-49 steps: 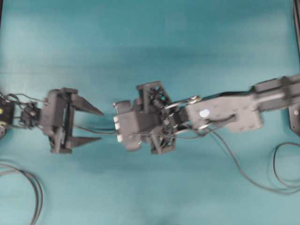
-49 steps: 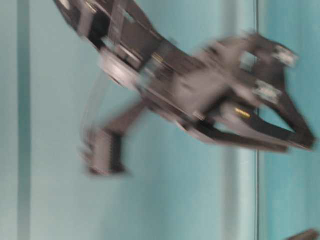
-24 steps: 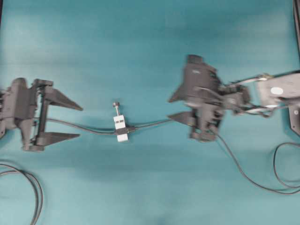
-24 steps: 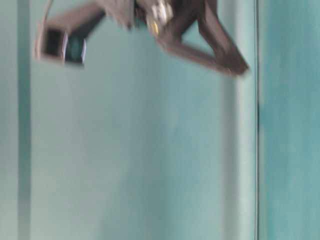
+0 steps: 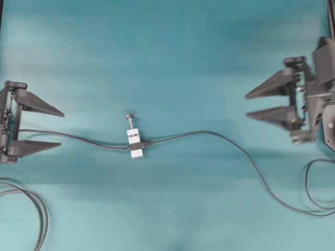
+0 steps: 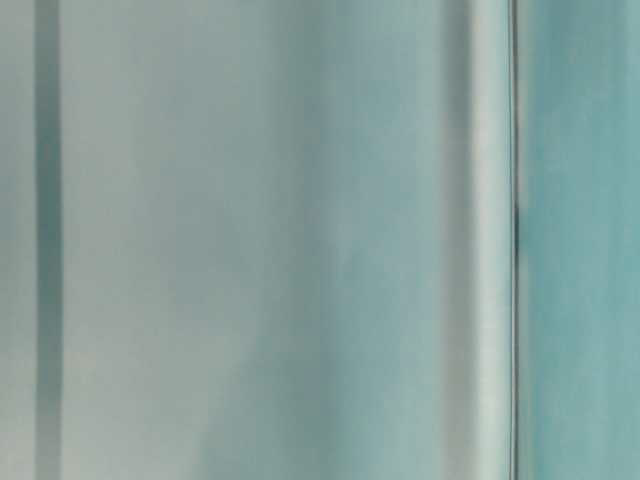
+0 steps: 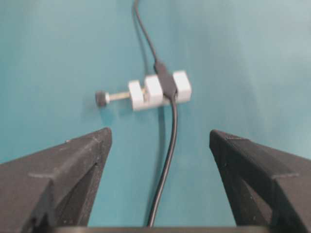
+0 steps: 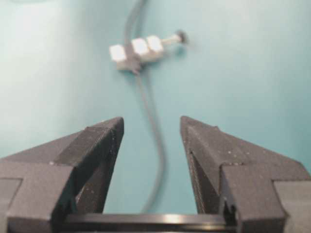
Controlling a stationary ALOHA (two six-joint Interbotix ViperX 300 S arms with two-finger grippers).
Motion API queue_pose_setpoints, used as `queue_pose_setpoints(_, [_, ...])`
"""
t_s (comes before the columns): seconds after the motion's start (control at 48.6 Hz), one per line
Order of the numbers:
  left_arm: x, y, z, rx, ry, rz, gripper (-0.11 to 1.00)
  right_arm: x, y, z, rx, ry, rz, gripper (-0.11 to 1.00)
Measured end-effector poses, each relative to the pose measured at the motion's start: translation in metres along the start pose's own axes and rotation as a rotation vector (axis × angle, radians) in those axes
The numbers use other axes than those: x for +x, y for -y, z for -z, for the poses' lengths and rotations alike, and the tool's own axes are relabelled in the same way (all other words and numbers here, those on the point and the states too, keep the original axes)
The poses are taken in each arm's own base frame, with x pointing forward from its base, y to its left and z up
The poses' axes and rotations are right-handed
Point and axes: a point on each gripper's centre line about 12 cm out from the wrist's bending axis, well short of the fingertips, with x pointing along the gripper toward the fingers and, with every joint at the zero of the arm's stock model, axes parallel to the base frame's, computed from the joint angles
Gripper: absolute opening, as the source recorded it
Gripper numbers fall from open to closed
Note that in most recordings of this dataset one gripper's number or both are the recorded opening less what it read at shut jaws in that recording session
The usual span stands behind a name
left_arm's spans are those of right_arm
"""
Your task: Insert the USB cable into the female connector supported by the left arm.
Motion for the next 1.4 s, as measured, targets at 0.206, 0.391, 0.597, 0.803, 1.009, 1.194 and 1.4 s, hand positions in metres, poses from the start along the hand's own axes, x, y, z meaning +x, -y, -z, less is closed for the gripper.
queue_pose_setpoints(0.206, [-0.006,-0.011,0.001,-0.023,0.023,-0.062,0.87,-0.020,0.022,0.010,-0.013,0.013,0.109,0.56])
queue_pose_setpoints(0.391, [-0.007,-0.014,0.011,-0.028,0.011,-0.077,0.87,-0.026,0.023,0.025,-0.075,-0.009,0.116,0.57])
queue_pose_setpoints(0.597, [-0.008,-0.013,0.018,-0.029,0.005,-0.074,0.86,-0.029,0.023,0.044,-0.103,-0.019,0.098,0.56])
queue_pose_setpoints(0.803, [-0.012,-0.010,0.019,-0.020,0.034,-0.059,0.86,-0.035,0.023,0.051,-0.099,-0.001,0.094,0.56])
queue_pose_setpoints(1.009, [-0.016,-0.005,0.022,-0.004,0.092,-0.028,0.86,-0.040,0.024,0.059,-0.104,-0.002,0.098,0.56])
queue_pose_setpoints(1.194, [-0.017,-0.001,0.023,0.009,0.120,-0.005,0.86,-0.042,0.024,0.061,-0.108,0.002,0.100,0.56])
queue_pose_setpoints(1.4, [-0.017,0.000,0.026,0.027,0.126,0.001,0.86,-0.043,0.026,0.063,-0.122,-0.015,0.110,0.56])
